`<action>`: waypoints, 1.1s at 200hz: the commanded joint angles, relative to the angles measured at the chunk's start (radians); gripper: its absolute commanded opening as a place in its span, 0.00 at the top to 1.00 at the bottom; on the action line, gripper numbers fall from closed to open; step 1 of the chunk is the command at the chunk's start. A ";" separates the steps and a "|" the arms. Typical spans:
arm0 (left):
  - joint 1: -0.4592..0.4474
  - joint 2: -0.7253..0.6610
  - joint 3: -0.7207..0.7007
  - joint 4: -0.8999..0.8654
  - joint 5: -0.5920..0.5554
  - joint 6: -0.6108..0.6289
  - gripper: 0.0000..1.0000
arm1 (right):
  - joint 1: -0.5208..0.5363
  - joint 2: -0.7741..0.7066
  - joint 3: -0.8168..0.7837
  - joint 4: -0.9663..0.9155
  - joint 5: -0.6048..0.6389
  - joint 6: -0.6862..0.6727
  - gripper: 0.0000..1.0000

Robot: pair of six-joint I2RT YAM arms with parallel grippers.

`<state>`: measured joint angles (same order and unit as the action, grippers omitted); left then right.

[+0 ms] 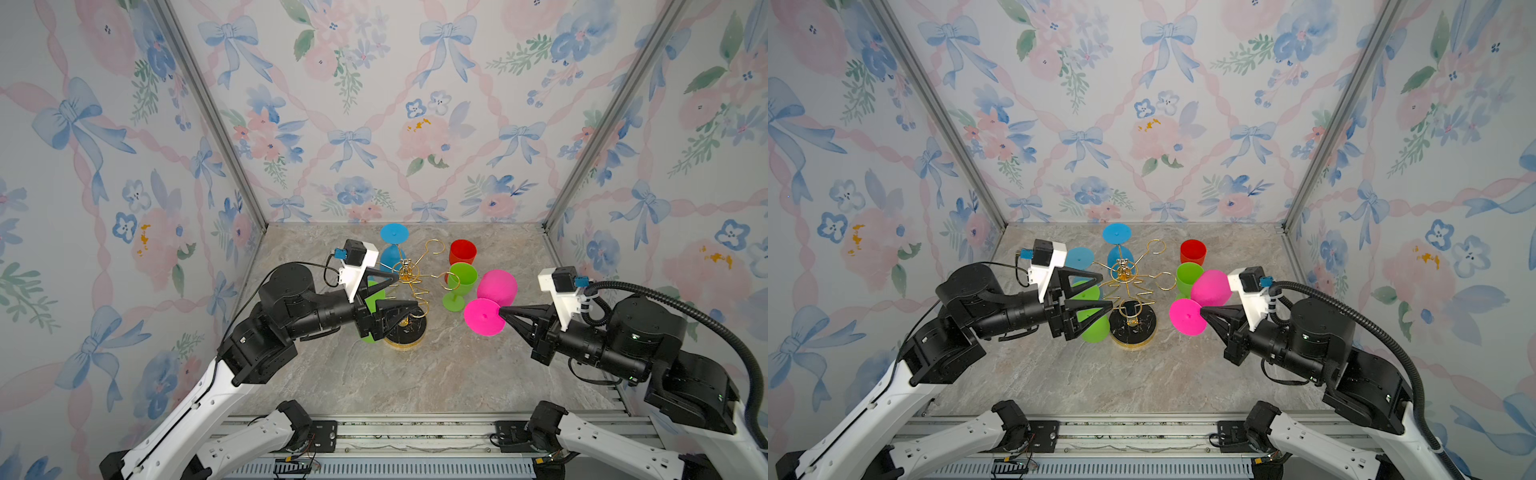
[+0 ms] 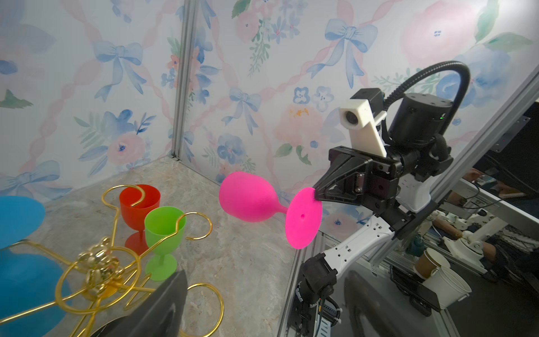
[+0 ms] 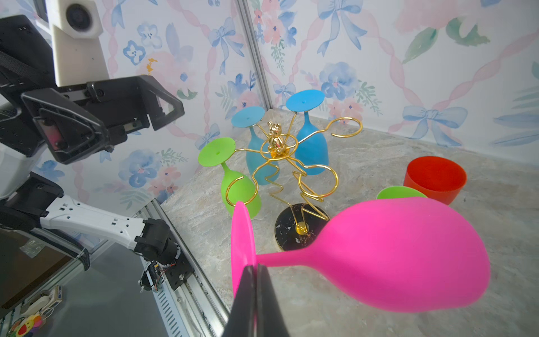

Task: Take the wine glass off the wine glass rack
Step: Pick up the wine glass from the wine glass rack.

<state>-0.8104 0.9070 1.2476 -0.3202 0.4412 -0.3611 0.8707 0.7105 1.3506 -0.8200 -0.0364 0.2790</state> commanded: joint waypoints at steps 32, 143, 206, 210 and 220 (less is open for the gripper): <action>-0.145 0.121 0.044 0.103 -0.053 0.025 0.20 | 0.000 -0.011 0.049 0.062 -0.030 -0.032 1.00; -0.194 0.247 0.050 0.295 0.161 -0.054 0.41 | -0.001 -0.078 0.003 0.160 -0.133 -0.051 1.00; -0.203 0.278 0.060 0.353 0.209 -0.073 0.50 | 0.000 -0.089 -0.004 0.174 -0.155 -0.066 1.00; -0.204 0.280 0.059 0.357 0.212 -0.076 0.51 | 0.000 -0.089 -0.005 0.175 -0.156 -0.066 1.00; -0.203 0.283 0.059 0.370 0.219 -0.083 0.53 | 0.000 -0.089 -0.005 0.176 -0.157 -0.066 1.00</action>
<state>-1.0077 1.1839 1.2804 -0.0120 0.6186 -0.4252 0.8707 0.6350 1.3567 -0.6884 -0.1761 0.2306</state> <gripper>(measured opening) 0.487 0.045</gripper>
